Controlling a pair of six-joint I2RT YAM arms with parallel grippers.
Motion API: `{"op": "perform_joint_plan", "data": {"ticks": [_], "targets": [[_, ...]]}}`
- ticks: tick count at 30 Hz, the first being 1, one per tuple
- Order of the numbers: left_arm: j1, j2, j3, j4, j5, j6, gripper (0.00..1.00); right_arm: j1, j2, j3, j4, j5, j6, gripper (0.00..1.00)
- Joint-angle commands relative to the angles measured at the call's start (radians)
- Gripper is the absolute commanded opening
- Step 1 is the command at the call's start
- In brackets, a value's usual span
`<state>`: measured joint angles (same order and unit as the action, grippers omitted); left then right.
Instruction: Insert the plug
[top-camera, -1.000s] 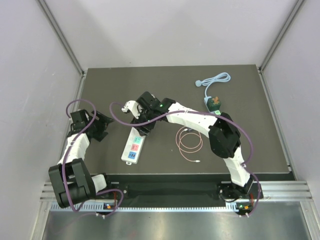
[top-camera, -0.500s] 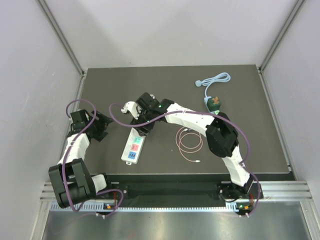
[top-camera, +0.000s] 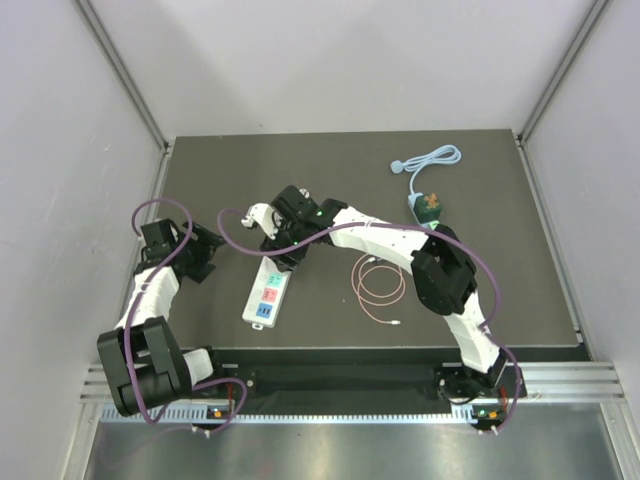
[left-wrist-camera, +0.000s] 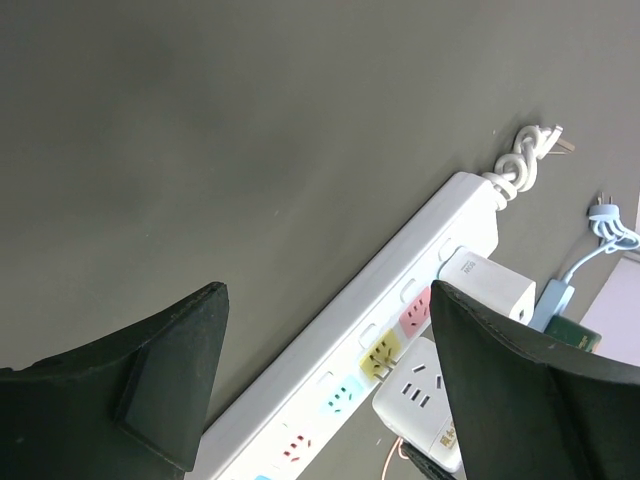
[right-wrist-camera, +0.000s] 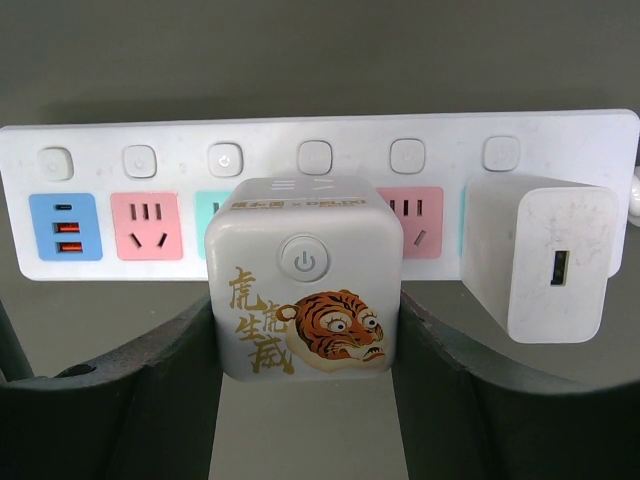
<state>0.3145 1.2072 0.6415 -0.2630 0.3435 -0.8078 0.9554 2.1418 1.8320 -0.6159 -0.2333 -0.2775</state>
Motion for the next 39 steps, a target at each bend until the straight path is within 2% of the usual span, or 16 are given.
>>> {"op": "perform_joint_plan", "data": {"ticks": [1,6,16,30,39], "targets": [[0.008,-0.017,0.010,0.024,-0.014,0.015,0.86,-0.001,0.010,-0.004,0.053,0.029,-0.020,0.00],[0.009,-0.021,0.009,0.024,-0.020,0.013,0.86,0.005,0.020,-0.010,0.053,0.034,-0.025,0.00],[0.009,-0.023,0.009,0.024,-0.026,0.010,0.86,0.020,0.004,0.001,0.031,0.170,0.000,0.00],[0.011,-0.035,0.007,0.019,-0.026,0.010,0.86,0.020,0.016,0.108,-0.030,0.127,-0.003,0.00],[0.014,-0.032,0.006,0.021,-0.028,0.012,0.86,0.014,0.020,0.084,-0.022,0.058,0.008,0.00]]}}
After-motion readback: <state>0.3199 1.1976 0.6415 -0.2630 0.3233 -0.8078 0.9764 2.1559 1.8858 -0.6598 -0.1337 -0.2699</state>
